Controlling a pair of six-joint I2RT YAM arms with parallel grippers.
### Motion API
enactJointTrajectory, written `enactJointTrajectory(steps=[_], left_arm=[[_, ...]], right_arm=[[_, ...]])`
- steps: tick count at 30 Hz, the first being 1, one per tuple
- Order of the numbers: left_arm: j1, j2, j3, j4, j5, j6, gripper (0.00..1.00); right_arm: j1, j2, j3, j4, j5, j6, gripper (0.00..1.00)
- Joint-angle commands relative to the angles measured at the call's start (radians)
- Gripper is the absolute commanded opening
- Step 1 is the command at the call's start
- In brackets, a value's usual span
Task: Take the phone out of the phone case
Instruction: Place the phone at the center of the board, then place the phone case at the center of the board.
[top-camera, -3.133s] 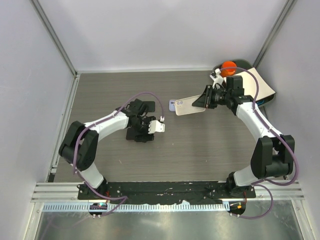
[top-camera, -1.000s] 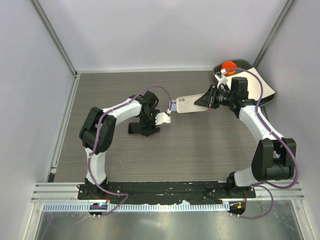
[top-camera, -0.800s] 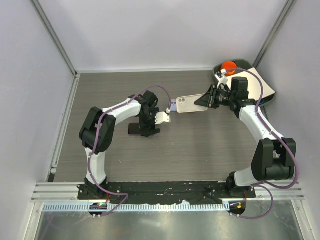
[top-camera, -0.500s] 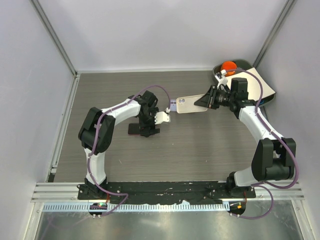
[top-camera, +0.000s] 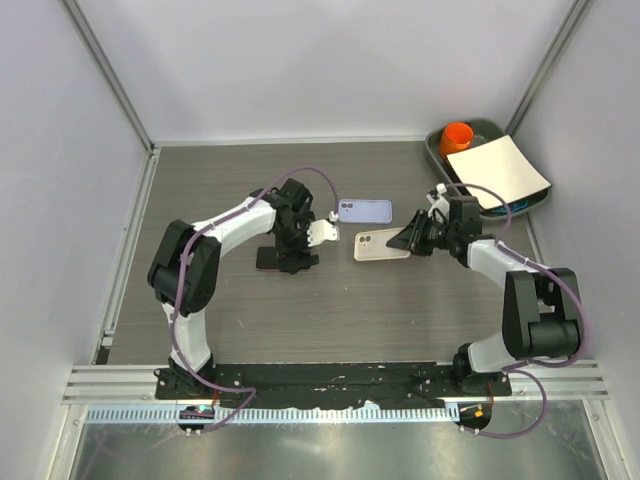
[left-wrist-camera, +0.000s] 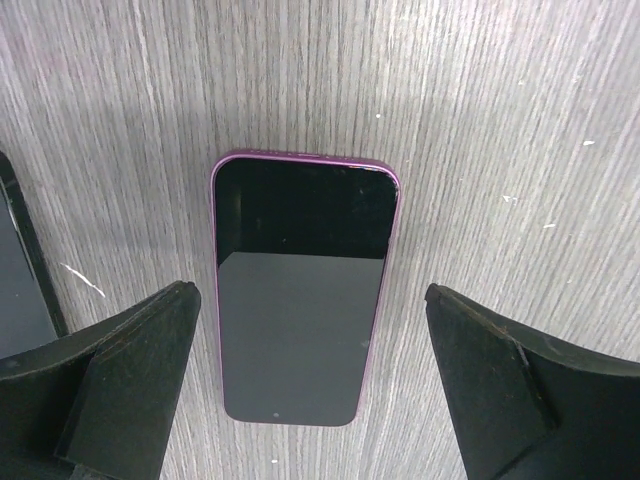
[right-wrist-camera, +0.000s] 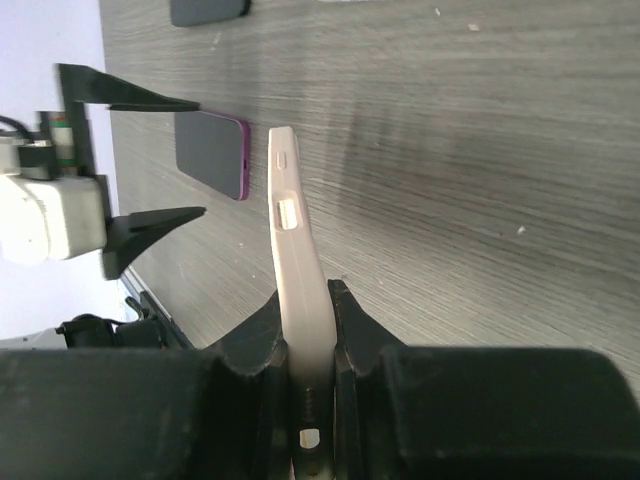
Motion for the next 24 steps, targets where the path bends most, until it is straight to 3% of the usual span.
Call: enactJointTrajectory(steps=[1, 12, 24], left_arm=[[-0.003, -0.073, 0.035, -0.037, 0.045, -0.029, 1.00], [-0.012, -0.199, -0.005, -0.017, 0.100, -0.058, 1.00], [-0.018, -0.320, -0.060, 0.049, 0.162, -0.132, 1.00]], right_arm=[[0.023, 0.059, -0.058, 0.224, 0.028, 0.113, 0.01], [0.115, 0.191, -0.018, 0.254, 0.048, 0.111, 0.01], [0.146, 0.241, 0.060, 0.138, 0.079, 0.047, 0.01]])
